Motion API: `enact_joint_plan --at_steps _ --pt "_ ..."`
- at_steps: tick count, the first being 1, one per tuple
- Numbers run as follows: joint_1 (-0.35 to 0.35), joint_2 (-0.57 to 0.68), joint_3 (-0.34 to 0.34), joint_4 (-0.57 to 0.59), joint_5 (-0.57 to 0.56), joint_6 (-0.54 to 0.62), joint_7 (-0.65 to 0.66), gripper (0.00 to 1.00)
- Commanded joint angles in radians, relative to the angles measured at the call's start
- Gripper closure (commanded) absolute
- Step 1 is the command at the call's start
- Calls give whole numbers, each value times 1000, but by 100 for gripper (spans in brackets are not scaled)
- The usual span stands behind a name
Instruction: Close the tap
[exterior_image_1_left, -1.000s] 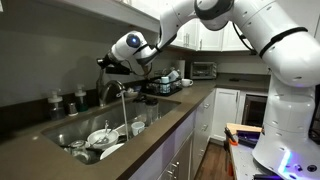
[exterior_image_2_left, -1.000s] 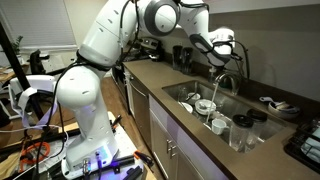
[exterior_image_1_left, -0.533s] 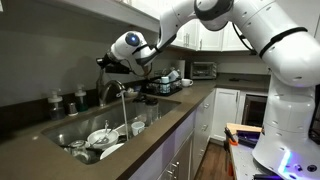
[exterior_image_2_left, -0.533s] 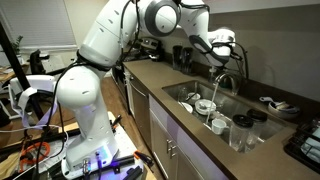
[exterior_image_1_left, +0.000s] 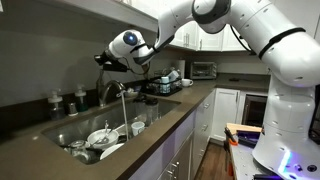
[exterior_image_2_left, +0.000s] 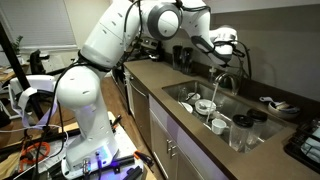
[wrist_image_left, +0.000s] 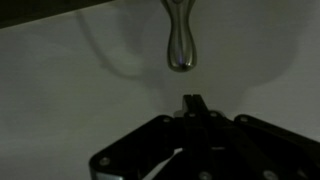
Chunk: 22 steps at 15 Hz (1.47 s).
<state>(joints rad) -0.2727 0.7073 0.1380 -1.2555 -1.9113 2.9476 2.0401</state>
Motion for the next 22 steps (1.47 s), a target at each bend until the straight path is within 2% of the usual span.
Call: enact_joint_plan --at_steps 1,12,16,22 --pt "0 49 0 45 79 8 -113 96" --pt "-25 23 36 -34 432 -16 -554 96" --pt "-20 10 25 -40 448 -23 -574 96" --pt "-12 -28 10 -97 418 -24 -525 96"
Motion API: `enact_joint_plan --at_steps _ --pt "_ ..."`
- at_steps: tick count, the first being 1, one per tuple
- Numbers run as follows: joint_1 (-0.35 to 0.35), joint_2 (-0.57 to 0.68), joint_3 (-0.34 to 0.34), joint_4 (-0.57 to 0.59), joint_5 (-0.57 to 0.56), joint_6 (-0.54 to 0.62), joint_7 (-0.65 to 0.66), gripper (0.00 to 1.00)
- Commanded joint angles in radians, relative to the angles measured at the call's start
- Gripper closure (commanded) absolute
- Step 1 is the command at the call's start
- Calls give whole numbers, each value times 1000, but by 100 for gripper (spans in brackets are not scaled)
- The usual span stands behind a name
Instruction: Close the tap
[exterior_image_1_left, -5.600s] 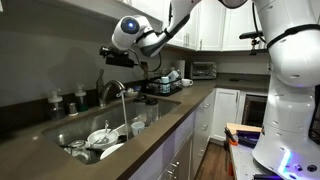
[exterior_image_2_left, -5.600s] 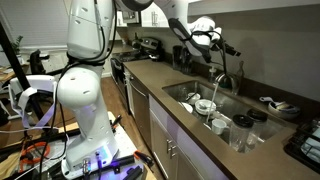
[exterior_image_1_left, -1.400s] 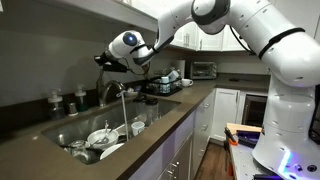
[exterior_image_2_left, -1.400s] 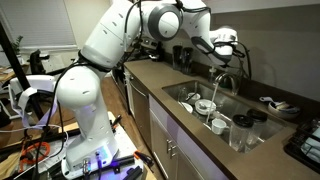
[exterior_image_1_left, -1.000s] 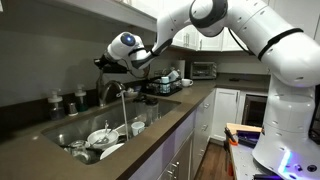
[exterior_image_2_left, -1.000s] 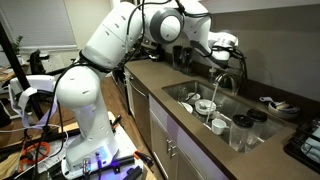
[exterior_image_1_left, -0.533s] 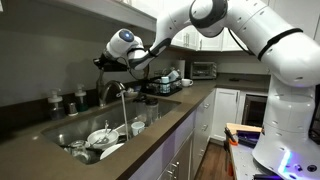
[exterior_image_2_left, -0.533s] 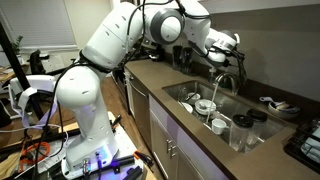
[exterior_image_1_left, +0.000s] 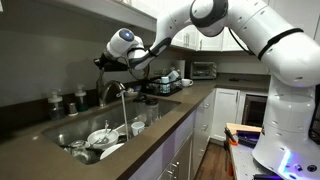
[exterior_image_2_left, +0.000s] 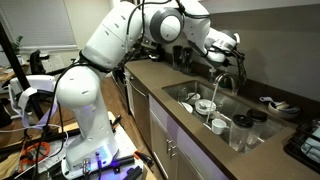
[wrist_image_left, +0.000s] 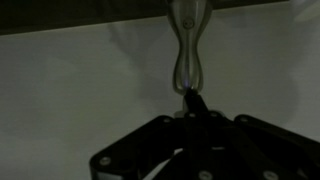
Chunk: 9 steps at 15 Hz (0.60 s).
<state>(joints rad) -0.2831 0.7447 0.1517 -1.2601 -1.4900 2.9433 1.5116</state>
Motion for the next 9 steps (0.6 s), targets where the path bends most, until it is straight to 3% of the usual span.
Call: enact_joint_plan --at_steps 1,9 --pt "-4 -76 -4 -110 -3 -18 6 96" --pt "-10 -157 -11 -256 2 -3 16 96"
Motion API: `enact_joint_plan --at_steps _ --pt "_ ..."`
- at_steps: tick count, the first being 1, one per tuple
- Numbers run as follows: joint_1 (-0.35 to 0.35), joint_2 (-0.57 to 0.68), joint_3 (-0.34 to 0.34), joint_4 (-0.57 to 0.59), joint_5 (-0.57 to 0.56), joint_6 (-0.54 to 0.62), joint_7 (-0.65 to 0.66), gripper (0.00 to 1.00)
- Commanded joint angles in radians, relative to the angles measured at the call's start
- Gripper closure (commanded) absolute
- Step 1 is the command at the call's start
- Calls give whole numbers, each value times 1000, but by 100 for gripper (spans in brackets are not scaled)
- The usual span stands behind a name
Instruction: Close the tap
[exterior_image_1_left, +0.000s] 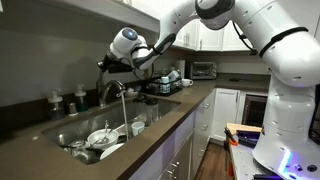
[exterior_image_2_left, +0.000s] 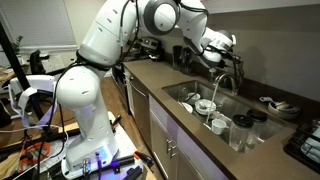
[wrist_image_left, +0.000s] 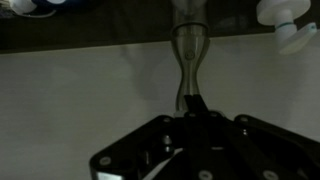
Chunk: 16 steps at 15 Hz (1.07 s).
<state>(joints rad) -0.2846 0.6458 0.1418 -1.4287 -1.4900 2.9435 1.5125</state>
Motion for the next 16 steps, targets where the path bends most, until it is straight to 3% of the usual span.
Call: enact_joint_plan --at_steps 1,9,16 --pt "-2 -61 -9 -89 -13 -9 36 96" --pt "45 -62 -65 -12 -147 -94 230 96" --pt "30 35 -48 132 -117 -55 230 96"
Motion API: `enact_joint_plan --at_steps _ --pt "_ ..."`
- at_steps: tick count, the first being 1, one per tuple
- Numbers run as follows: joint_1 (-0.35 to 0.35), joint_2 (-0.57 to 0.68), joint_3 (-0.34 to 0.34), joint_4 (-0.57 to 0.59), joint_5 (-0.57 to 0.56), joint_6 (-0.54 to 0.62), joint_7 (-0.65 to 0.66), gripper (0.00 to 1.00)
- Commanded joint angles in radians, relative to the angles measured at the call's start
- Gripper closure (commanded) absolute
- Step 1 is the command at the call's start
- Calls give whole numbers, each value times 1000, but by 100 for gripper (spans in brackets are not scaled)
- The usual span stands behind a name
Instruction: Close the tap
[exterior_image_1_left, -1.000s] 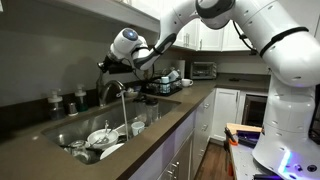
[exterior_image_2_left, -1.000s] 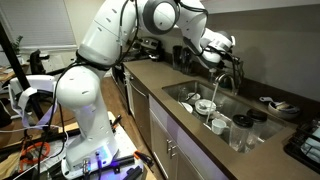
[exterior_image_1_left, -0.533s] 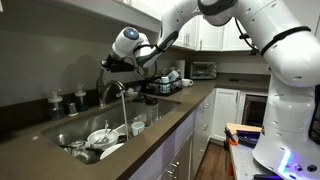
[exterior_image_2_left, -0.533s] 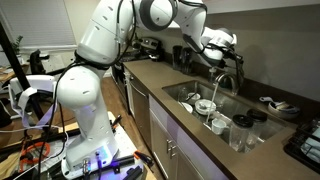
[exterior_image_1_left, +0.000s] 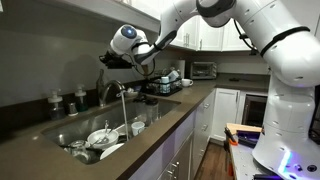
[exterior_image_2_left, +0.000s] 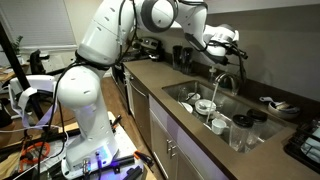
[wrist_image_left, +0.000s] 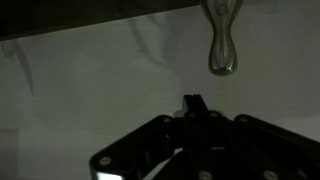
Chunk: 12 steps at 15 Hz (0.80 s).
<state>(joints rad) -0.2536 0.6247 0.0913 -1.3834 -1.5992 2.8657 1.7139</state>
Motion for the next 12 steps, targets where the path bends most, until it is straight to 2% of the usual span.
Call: enact_joint_plan --at_steps 1,7,10,12 --pt "-4 73 4 110 -3 30 26 96" --pt "-27 158 29 210 65 107 -25 96" --pt "-41 169 50 191 131 135 -88 96" --pt "-49 158 70 154 181 113 -163 96"
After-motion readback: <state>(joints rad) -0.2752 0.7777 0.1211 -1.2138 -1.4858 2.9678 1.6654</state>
